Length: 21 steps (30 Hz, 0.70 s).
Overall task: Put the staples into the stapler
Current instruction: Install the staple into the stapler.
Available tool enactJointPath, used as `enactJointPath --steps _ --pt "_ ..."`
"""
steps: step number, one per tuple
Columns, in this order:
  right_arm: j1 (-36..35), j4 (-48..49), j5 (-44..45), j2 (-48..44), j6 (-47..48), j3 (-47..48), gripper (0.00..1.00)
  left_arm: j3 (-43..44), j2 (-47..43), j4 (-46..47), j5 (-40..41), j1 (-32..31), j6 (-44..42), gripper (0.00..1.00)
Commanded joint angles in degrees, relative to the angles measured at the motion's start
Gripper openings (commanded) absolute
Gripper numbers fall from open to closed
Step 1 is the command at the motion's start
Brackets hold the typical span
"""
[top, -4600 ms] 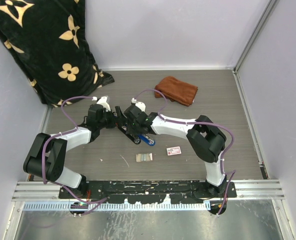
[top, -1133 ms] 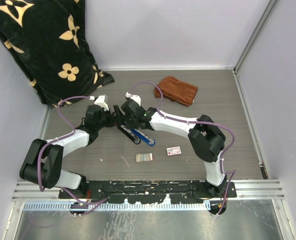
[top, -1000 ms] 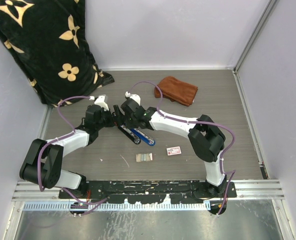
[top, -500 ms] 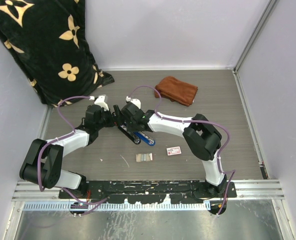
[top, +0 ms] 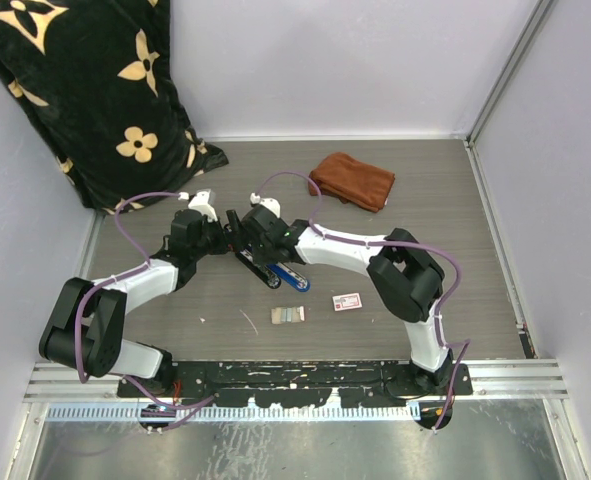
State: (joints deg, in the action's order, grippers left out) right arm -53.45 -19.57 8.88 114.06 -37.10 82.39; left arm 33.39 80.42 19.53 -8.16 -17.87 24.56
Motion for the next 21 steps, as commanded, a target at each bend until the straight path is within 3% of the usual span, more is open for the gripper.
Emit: enactJointPath --steps 1,21 --pt "-0.9 0.2 -0.7 -4.4 1.1 0.8 0.14 -0.2 -1.8 3.3 0.9 0.1 -1.1 0.99" --pt "-0.9 -0.1 1.9 -2.7 -0.6 -3.1 0.12 -0.2 -1.8 3.2 0.7 0.1 -1.2 0.99"
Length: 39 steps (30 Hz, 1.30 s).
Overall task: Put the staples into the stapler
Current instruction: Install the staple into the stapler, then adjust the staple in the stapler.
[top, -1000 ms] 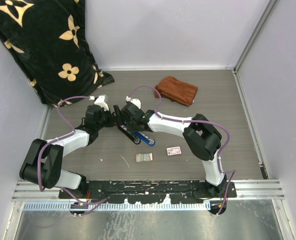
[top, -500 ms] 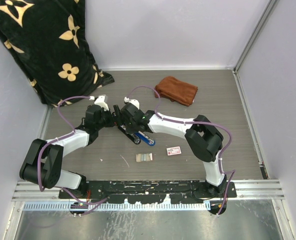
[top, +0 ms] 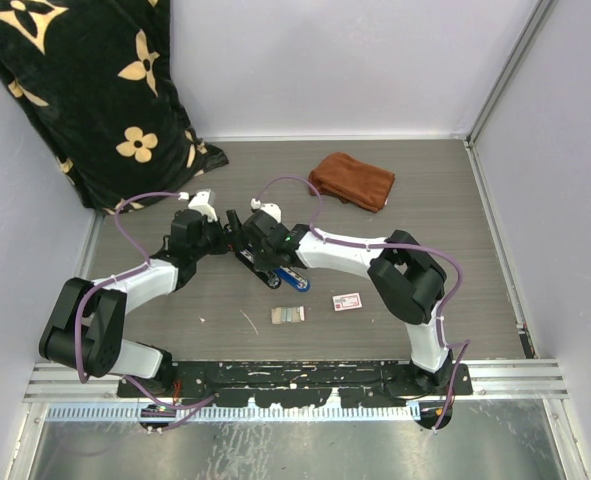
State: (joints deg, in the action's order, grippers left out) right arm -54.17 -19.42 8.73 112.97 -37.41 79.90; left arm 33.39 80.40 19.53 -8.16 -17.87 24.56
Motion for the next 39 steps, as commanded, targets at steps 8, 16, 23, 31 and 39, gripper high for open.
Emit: enactJointPath --steps 8,16,23,31,39 --pt "-0.1 -0.2 0.1 -5.0 1.2 -0.3 0.19 -0.3 -2.2 3.0 -0.6 0.1 -1.4 0.99" --pt "1.2 0.0 -1.7 -13.2 2.8 -3.9 0.35 2.1 -4.1 -0.2 -5.0 0.2 -0.6 0.98" --pt "7.3 2.8 -5.6 -23.0 4.1 -13.9 0.37 10.4 -5.1 -14.9 -11.1 0.1 0.3 0.92" --pt "16.8 5.2 -14.1 -33.1 6.8 -24.3 0.4 23.6 -0.7 -36.7 -11.9 0.1 -1.3 0.9" --pt "19.6 5.2 -18.3 -36.4 7.7 -29.4 0.41 33.3 11.8 -42.4 -17.9 0.0 -7.2 0.89"
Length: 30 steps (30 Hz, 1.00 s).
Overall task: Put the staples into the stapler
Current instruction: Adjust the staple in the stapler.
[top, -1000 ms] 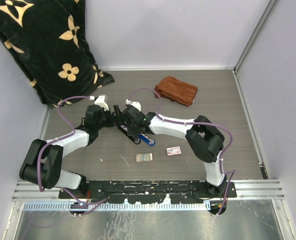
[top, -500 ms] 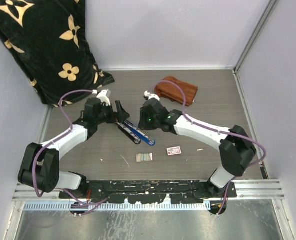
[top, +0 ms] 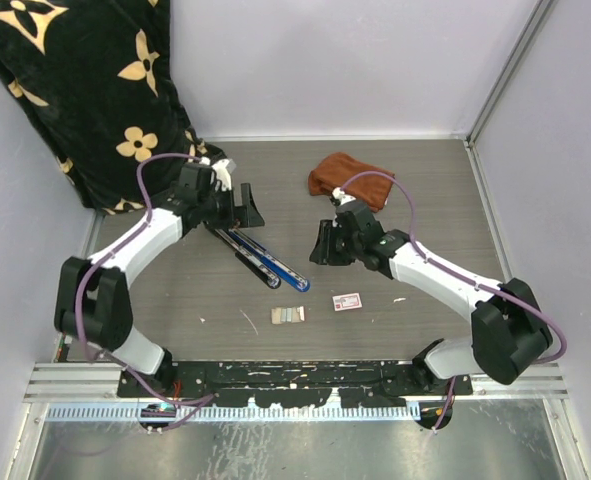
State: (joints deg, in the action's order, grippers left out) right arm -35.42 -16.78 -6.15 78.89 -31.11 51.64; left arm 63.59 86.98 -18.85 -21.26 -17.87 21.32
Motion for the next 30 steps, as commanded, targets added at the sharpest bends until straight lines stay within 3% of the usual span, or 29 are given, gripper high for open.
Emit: enactJointPath --steps 1,5,12,19,24,30 --pt "1.3 2.5 -4.0 -2.3 1.4 -1.4 0.41 3.5 6.9 -3.3 -6.0 0.0 -4.3 0.88" --pt "1.7 2.2 -4.9 -3.0 1.3 -2.0 0.4 5.3 13.3 -1.8 -7.8 -0.9 -5.5 0.84" --pt "2.1 1.5 -4.2 -3.9 1.5 -3.4 0.41 6.7 16.2 -2.6 -4.6 -4.0 -7.3 0.82" --pt "2.5 1.5 -4.6 -3.7 1.6 -3.7 0.41 3.9 10.5 -4.1 1.5 -4.6 -8.0 0.8" --pt "2.6 1.5 -4.6 -3.3 1.7 -3.6 0.41 1.2 4.7 -4.3 1.2 -4.7 -6.4 0.8" --pt "2.6 1.4 -4.9 -3.3 1.5 -4.0 0.41 0.4 5.9 -7.1 0.0 -4.7 -7.2 0.68"
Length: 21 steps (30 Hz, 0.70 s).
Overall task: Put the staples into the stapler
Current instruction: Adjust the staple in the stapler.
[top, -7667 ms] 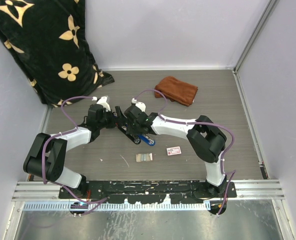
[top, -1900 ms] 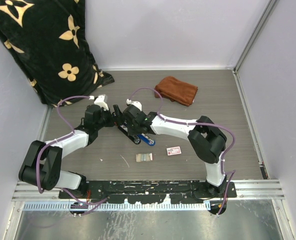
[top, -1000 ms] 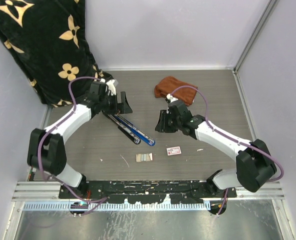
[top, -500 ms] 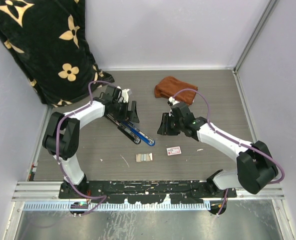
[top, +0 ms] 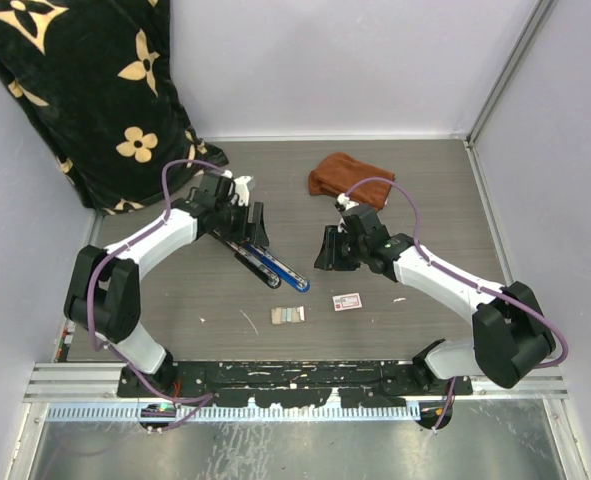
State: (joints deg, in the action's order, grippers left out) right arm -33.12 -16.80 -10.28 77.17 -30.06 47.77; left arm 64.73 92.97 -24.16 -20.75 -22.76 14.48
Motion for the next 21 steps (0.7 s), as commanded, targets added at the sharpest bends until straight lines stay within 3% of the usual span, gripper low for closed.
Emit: enactJointPath --steps 1,21 --pt "0.3 1.5 -0.9 -1.6 0.3 -0.3 0.41 -0.8 0.1 -1.8 -0.7 0.2 -0.3 0.67" --pt "0.3 4.3 -7.9 1.1 -1.5 -1.9 0.42 -2.0 3.6 -2.2 -2.1 0.2 -0.3 0.54"
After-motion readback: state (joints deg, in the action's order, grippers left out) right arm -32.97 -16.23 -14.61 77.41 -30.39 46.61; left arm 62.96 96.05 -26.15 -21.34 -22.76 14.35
